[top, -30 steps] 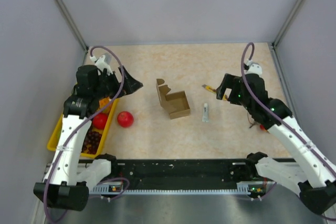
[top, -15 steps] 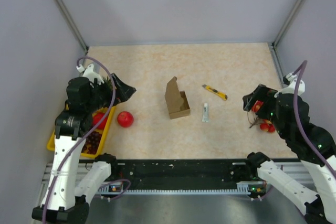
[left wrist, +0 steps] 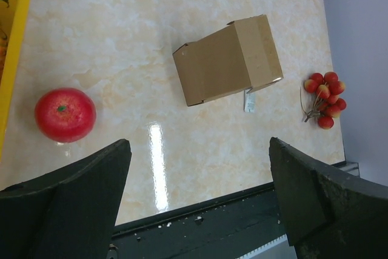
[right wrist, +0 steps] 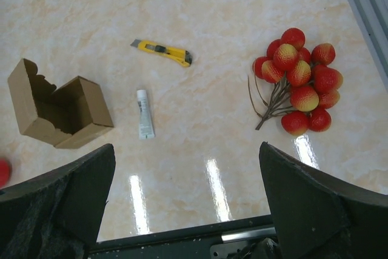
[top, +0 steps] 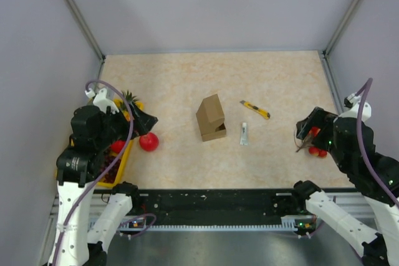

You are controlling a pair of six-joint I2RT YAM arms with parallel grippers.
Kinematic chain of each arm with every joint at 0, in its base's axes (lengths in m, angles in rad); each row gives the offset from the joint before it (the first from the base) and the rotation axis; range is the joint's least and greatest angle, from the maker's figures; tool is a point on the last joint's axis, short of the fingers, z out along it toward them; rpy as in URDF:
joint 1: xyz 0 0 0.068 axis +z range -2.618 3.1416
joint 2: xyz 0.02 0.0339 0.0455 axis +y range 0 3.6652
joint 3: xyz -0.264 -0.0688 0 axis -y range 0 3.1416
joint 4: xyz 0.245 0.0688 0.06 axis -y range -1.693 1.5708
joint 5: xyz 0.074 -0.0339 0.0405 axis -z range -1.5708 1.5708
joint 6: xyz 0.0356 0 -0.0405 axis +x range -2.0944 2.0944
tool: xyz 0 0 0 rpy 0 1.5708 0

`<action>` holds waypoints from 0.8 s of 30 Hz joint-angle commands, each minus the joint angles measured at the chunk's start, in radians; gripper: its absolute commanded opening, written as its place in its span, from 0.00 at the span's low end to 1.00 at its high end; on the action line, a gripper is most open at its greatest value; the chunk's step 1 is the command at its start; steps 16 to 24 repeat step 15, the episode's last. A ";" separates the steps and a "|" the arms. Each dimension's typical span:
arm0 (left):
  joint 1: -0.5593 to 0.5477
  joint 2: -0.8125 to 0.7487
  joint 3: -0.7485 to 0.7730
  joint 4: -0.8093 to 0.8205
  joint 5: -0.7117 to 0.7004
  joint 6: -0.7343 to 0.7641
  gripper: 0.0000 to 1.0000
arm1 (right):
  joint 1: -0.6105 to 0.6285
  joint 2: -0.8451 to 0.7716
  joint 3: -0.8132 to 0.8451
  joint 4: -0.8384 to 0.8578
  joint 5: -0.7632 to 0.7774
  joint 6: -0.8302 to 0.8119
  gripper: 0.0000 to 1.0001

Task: Unpack the express box

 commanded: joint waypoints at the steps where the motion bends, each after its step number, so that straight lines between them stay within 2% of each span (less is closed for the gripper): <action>1: 0.004 -0.023 0.054 -0.032 -0.020 0.032 0.99 | -0.007 -0.027 0.067 -0.038 0.014 0.025 0.99; 6: 0.004 -0.033 0.053 -0.038 -0.060 0.024 0.99 | -0.007 -0.044 0.062 -0.058 -0.004 0.043 0.99; 24: 0.004 -0.039 0.062 -0.035 -0.071 0.026 0.99 | -0.009 -0.055 0.045 -0.075 -0.006 0.057 0.99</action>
